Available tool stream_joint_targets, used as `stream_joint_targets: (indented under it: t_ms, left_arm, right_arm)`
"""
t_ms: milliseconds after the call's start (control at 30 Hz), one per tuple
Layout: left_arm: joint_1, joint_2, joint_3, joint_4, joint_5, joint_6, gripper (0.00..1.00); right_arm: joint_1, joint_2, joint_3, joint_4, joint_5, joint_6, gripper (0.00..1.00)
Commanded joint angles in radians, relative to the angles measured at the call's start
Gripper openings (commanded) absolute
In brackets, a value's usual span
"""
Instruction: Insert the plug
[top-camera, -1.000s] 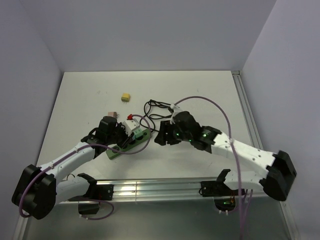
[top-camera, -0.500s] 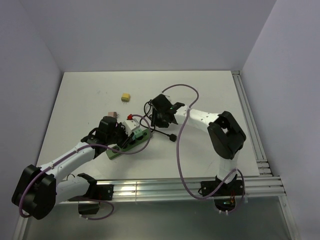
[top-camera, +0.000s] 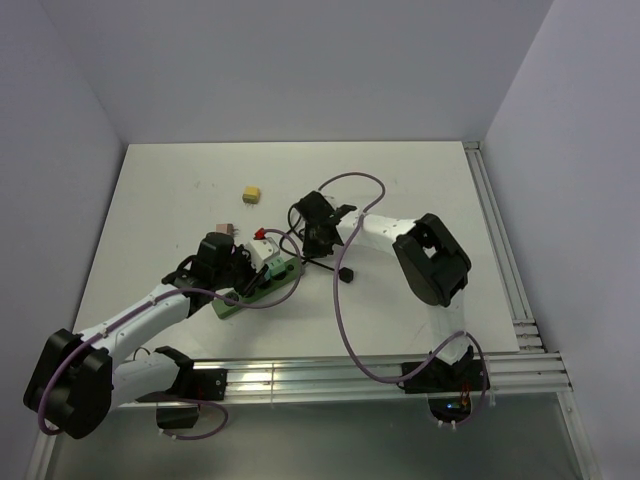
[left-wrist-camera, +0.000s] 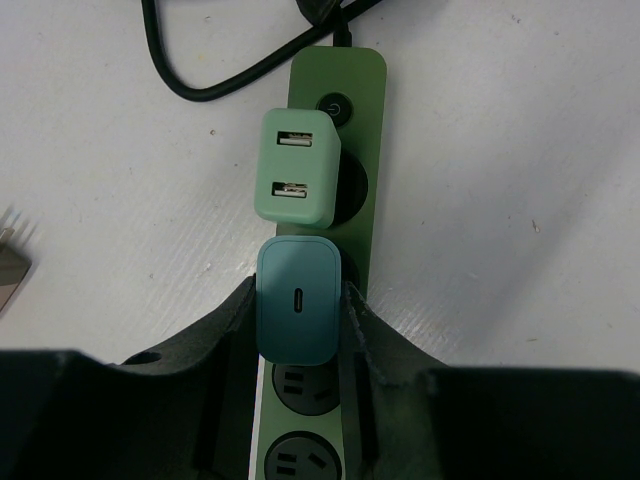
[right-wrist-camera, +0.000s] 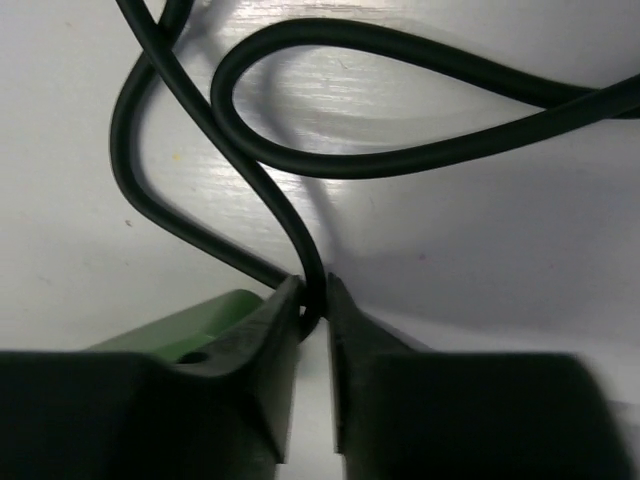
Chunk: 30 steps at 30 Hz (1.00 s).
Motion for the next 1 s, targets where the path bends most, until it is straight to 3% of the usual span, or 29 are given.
stream_joint_targets:
  t_ms: [0, 67, 267, 567, 733, 967]
  left_arm:
    - [0.003, 0.016, -0.007, -0.032, -0.013, -0.002, 0.0]
    - [0.003, 0.023, 0.004, -0.038, -0.001, 0.0, 0.0]
    - [0.003, 0.05, 0.036, -0.046, 0.033, -0.003, 0.0]
    - [-0.026, 0.154, 0.136, -0.031, 0.125, -0.078, 0.0]
    - [-0.031, 0.165, 0.153, 0.002, 0.102, -0.143, 0.0]
    - [-0.106, 0.317, 0.279, 0.038, 0.015, -0.233, 0.0]
  right_arm:
    - [-0.006, 0.037, 0.039, 0.004, 0.012, -0.002, 0.17]
    - [-0.007, 0.049, 0.05, -0.018, 0.018, -0.004, 0.0]
    - [-0.03, -0.049, -0.045, 0.008, 0.09, -0.007, 0.0]
    - [-0.197, -0.144, -0.13, 0.011, 0.044, -0.109, 0.0]
    - [-0.256, -0.089, -0.007, -0.036, 0.03, -0.174, 0.0]
    - [-0.269, 0.026, 0.189, -0.087, -0.047, -0.234, 0.0]
